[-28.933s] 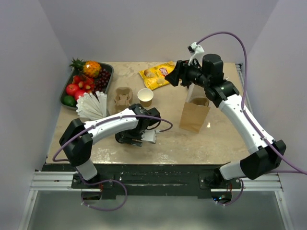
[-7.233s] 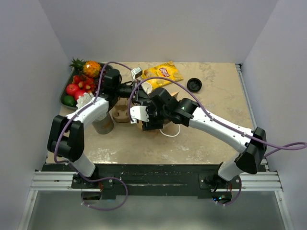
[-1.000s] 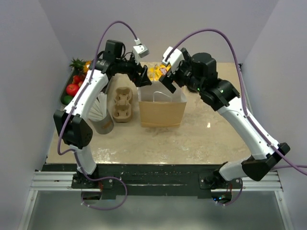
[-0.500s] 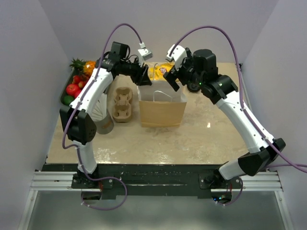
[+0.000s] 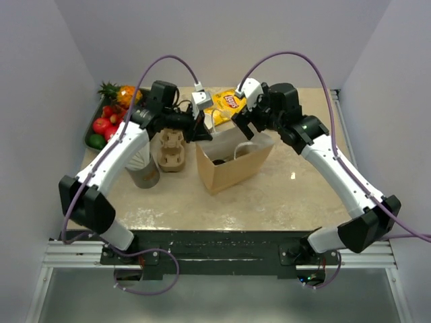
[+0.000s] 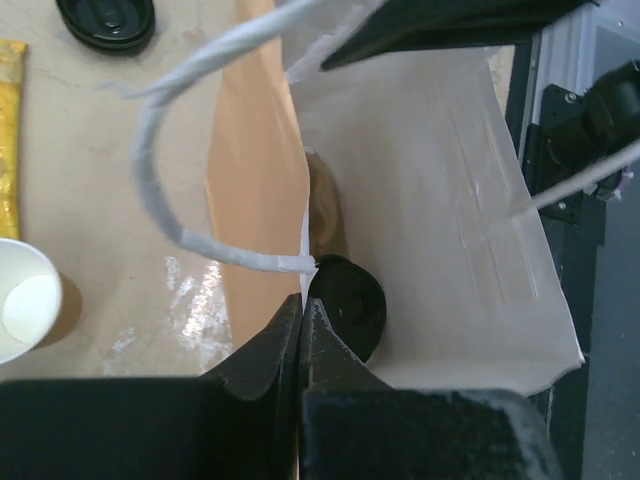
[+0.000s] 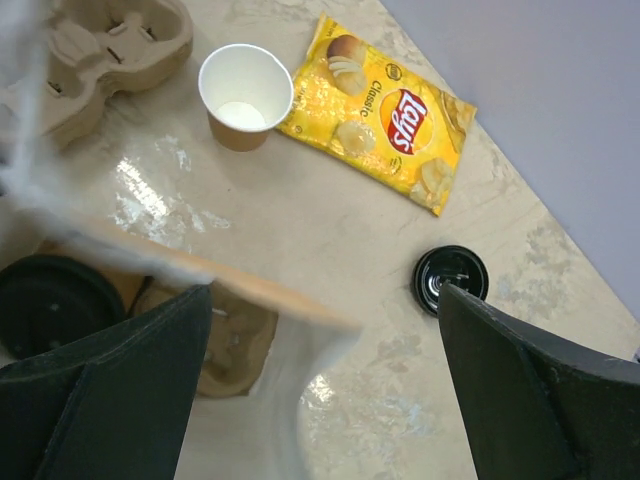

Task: Pack the takeout coffee

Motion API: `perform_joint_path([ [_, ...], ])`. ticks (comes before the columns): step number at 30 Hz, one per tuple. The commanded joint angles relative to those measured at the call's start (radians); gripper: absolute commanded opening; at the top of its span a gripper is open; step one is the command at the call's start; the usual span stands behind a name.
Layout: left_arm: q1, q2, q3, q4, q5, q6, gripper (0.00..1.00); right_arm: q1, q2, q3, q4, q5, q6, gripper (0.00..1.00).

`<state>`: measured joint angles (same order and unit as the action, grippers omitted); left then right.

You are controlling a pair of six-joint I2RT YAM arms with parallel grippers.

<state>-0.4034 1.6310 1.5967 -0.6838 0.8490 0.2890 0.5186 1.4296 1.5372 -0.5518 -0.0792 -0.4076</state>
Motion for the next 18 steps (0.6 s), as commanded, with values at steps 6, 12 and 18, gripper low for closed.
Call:
perform_joint_path([
  [6, -0.120, -0.235, -0.149, 0.099, -0.108, 0.073, 0.00, -0.020, -0.133, -0.046, 0.234, 0.049, 0.095, 0.98],
  [12, -0.137, -0.226, -0.139, 0.075, -0.182, 0.105, 0.00, -0.020, -0.240, -0.025, 0.165, -0.169, 0.084, 0.98],
  [18, -0.147, -0.203, -0.130, 0.058, -0.186, 0.134, 0.00, -0.020, -0.328, -0.077, 0.059, -0.168, 0.102, 0.99],
])
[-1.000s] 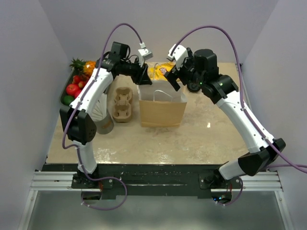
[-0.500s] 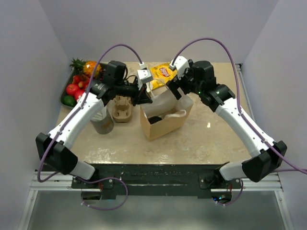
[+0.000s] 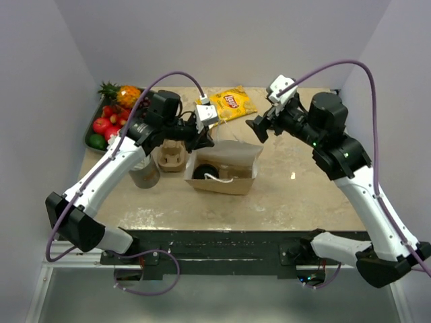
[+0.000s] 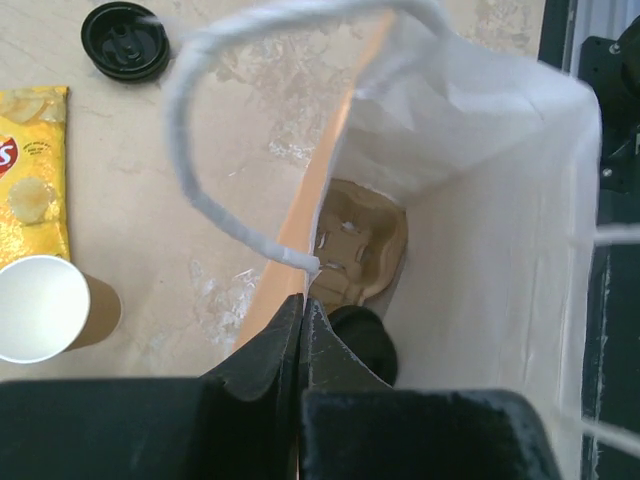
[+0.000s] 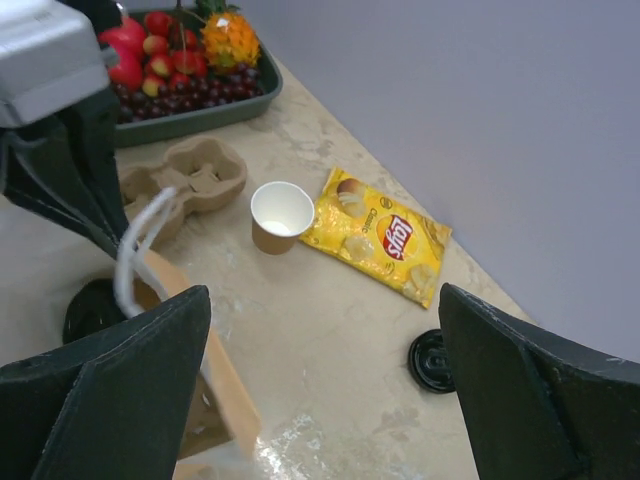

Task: Pack the takeout coffee

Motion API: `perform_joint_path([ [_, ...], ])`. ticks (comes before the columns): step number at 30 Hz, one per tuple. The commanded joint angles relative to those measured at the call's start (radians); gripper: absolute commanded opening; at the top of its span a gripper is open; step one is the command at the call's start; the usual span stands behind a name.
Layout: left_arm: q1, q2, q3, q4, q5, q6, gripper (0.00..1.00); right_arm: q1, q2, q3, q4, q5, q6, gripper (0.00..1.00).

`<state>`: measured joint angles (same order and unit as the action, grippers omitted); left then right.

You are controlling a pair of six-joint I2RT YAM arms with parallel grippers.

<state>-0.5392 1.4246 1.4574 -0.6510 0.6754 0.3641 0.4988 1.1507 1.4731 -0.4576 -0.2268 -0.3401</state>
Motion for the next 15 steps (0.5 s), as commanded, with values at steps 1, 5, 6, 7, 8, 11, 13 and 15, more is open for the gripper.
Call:
perform_joint_path([
  [1, -0.021, -0.013, -0.014, 0.028, -0.025, 0.081, 0.00, 0.000, -0.048, -0.020, 0.006, 0.083, 0.055, 0.99],
  [5, -0.092, -0.072, -0.092, 0.062, -0.092, 0.157, 0.00, -0.014, 0.018, -0.019, 0.056, 0.205, 0.114, 0.99],
  [6, -0.108, -0.082, -0.104, 0.068, -0.103, 0.164, 0.00, -0.022, 0.027, -0.023, 0.069, 0.213, 0.118, 0.99],
  [7, -0.140, -0.104, -0.129, 0.071, -0.114, 0.174, 0.00, -0.028, 0.040, -0.030, 0.098, 0.222, 0.125, 0.99],
  [8, -0.156, -0.116, -0.143, 0.079, -0.134, 0.176, 0.00, -0.031, 0.044, -0.040, 0.106, 0.224, 0.134, 0.99],
  [11, -0.195, -0.168, -0.195, 0.116, -0.172, 0.174, 0.00, -0.046, 0.061, -0.048, 0.117, 0.221, 0.151, 0.99],
  [13, -0.215, -0.202, -0.218, 0.139, -0.181, 0.173, 0.00, -0.049, 0.066, -0.054, 0.117, 0.216, 0.151, 0.99],
  [15, -0.232, -0.225, -0.232, 0.177, -0.209, 0.168, 0.00, -0.051, 0.067, -0.066, 0.116, 0.215, 0.151, 0.99],
])
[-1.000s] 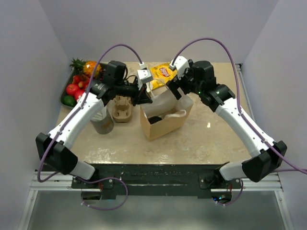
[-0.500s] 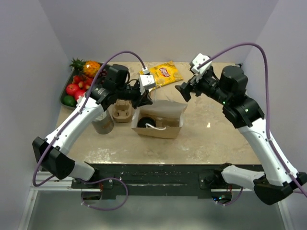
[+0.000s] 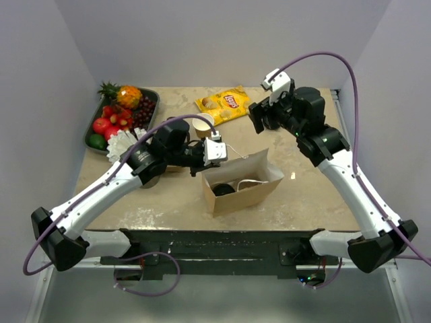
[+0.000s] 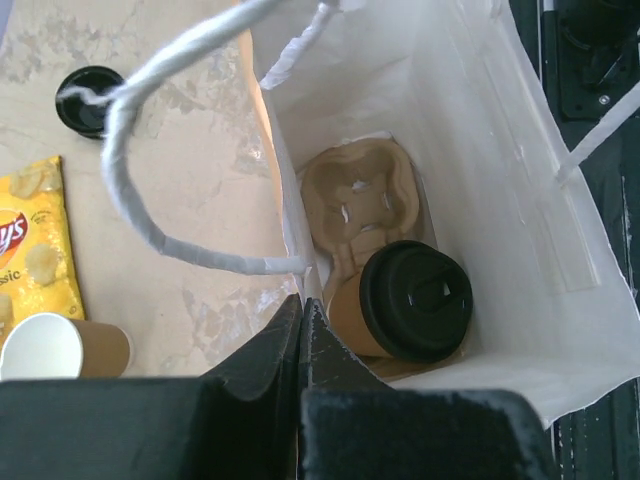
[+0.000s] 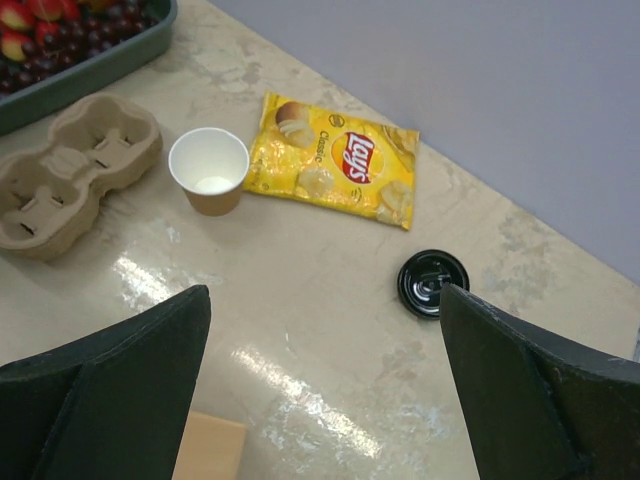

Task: Pack the takeout coffee

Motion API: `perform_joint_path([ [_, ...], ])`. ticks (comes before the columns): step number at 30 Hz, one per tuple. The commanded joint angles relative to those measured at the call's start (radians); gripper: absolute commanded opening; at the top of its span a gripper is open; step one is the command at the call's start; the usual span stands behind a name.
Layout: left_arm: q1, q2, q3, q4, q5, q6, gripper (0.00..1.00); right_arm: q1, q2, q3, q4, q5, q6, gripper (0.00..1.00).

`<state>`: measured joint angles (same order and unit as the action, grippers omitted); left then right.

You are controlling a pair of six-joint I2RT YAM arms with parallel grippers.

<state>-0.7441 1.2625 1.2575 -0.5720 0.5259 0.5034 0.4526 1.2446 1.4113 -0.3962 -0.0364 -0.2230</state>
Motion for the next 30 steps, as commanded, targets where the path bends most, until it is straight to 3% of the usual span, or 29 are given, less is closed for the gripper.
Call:
perform_joint_path([
  [1, -0.043, -0.078, -0.029, 0.107, -0.064, 0.027, 0.00, -0.008, -0.027, -0.006, 0.048, 0.021, 0.031, 0.99],
  [9, -0.081, -0.057, 0.056, 0.089, -0.083, 0.037, 0.00, -0.015, -0.011, -0.034, 0.059, -0.013, 0.011, 0.99],
  [22, -0.156, -0.173, -0.087, 0.083, -0.109, 0.078, 0.00, -0.017, 0.001, -0.089, 0.055, -0.085, 0.042, 0.98],
  [30, -0.149, -0.058, -0.027, 0.129, -0.237, -0.011, 0.00, -0.015, 0.038, -0.043, 0.088, -0.063, 0.022, 0.99],
])
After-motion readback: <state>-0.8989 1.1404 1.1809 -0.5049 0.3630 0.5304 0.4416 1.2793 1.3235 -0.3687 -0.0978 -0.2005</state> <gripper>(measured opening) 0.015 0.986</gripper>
